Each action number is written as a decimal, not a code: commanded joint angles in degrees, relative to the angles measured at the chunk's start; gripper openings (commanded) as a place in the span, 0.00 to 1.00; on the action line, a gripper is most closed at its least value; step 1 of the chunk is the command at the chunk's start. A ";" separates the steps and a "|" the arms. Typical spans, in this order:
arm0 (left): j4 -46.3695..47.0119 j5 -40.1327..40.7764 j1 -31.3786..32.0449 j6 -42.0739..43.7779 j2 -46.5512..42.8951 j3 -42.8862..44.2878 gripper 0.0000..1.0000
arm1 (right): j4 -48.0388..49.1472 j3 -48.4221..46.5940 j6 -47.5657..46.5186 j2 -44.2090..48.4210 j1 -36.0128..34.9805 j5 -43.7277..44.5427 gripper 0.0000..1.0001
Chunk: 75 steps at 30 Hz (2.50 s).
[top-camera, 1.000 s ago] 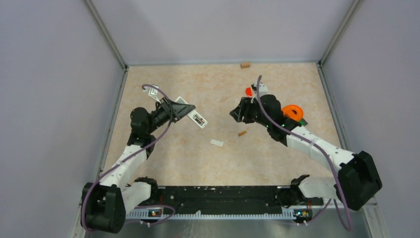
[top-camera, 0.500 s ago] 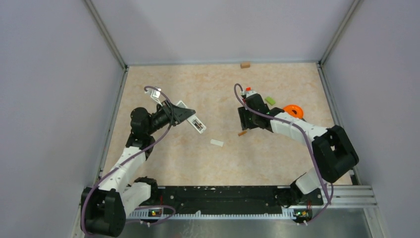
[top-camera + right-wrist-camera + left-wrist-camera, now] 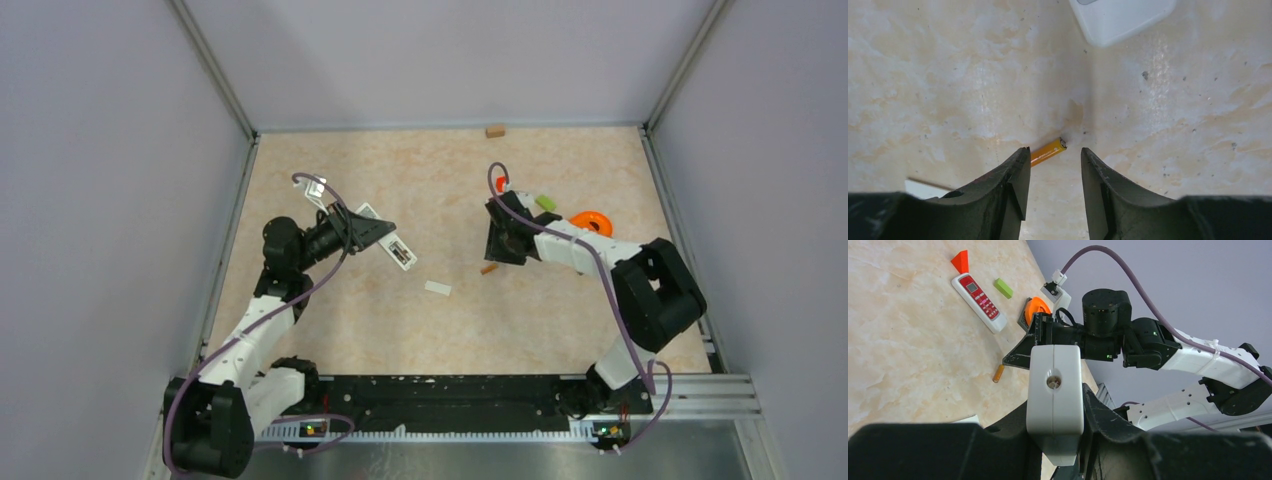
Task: Load the batteries into the remote control
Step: Pick up the battery from the center of the board.
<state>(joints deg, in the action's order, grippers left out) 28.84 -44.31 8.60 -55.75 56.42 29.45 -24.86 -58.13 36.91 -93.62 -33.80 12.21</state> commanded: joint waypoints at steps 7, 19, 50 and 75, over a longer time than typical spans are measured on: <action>4.47 -0.02 -0.34 0.29 -0.22 1.28 0.00 | -1.74 -1.48 16.28 -4.30 -2.28 1.55 0.47; 4.03 0.51 -0.42 0.62 -0.96 0.96 0.00 | -3.77 -4.47 17.10 -8.72 -2.67 4.18 0.22; 1.33 1.42 -0.43 1.69 -1.78 0.94 0.00 | -11.13 -9.28 -0.15 -12.84 -6.63 4.55 0.14; 0.28 -5.17 9.92 0.05 18.71 10.15 0.00 | -7.01 -8.36 -12.20 11.98 -6.54 -8.83 0.04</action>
<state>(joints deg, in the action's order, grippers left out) 25.21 -48.18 15.88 -55.46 71.79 35.57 -32.45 -64.82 28.60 -86.70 -39.75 9.50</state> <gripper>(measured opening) 0.294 0.111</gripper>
